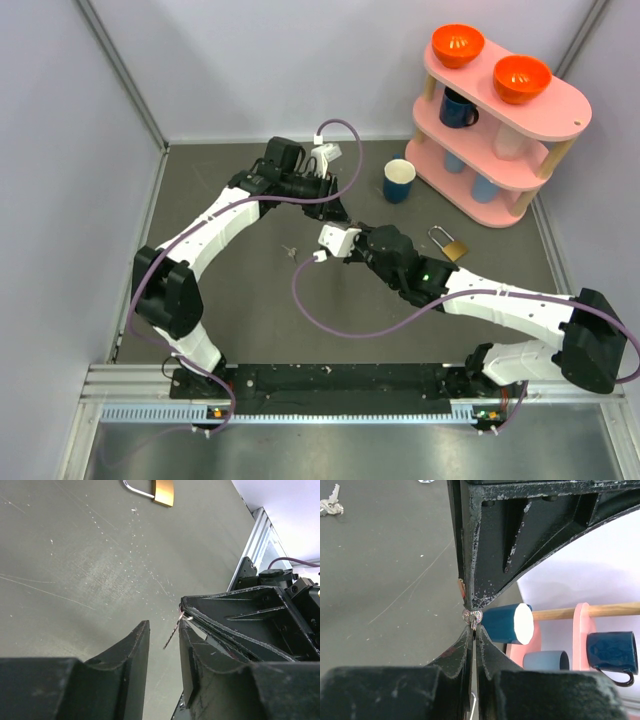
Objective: Unlock with the key
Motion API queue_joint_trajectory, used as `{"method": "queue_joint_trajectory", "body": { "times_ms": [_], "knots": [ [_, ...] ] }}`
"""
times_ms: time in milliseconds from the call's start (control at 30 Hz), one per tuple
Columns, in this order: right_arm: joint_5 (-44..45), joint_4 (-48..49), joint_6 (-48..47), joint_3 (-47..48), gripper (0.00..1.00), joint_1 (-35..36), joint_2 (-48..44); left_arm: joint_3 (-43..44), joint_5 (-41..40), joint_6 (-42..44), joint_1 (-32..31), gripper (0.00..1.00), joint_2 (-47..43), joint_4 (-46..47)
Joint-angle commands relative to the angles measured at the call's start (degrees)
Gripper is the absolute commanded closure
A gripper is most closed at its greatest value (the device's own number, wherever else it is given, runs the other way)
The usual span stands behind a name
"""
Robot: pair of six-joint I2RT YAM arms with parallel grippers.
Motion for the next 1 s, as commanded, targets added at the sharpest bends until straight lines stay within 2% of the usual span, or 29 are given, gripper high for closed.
{"method": "queue_joint_trajectory", "body": {
  "times_ms": [0, 133, 233, 367, 533, 633, 667, 733, 933, 967],
  "knots": [
    [2.57, 4.42, -0.95, 2.40, 1.00, 0.91, 0.76, 1.71, 1.45, 1.09, -0.31, 0.61, -0.18, 0.96],
    [3.54, 5.83, -1.40, 2.23, 1.00, 0.91, 0.94, 1.62, 3.38, 1.00, -0.31, 0.55, -0.36, 1.22],
    [3.45, 5.92, -1.40, 2.23, 1.00, 0.91, 1.03, 1.62, 4.09, 0.92, -0.31, 0.56, -0.45, 1.31],
    [3.54, 5.92, -1.40, 2.14, 1.00, 0.91, 1.21, 1.36, 5.05, 0.92, -0.31, 0.62, -0.53, 1.57],
    [3.63, 6.10, -1.40, 2.23, 1.00, 0.91, 1.20, 1.45, 5.49, 0.91, -0.31, 0.76, -0.53, 1.49],
    [3.72, 6.27, -1.49, 2.05, 1.00, 0.99, 1.29, 1.45, 5.50, 1.00, -0.31, 0.87, -0.53, 1.58],
    [3.72, 6.36, -1.49, 2.14, 1.00, 0.91, 1.29, 1.45, 5.41, 1.09, -0.31, 0.94, -0.53, 1.58],
    [3.63, 6.18, -1.49, 2.05, 1.00, 0.99, 1.38, 1.45, 5.15, 1.09, -0.23, 1.00, -0.62, 1.58],
    [3.81, 6.27, -1.57, 2.14, 1.00, 0.91, 1.56, 1.36, 4.97, 1.18, -0.31, 1.00, -0.62, 1.49],
    [3.81, 6.18, -1.31, 2.05, 1.00, 0.91, 1.47, 1.45, 5.23, 1.35, -0.31, 0.97, -0.62, 1.49]
  ]
}}
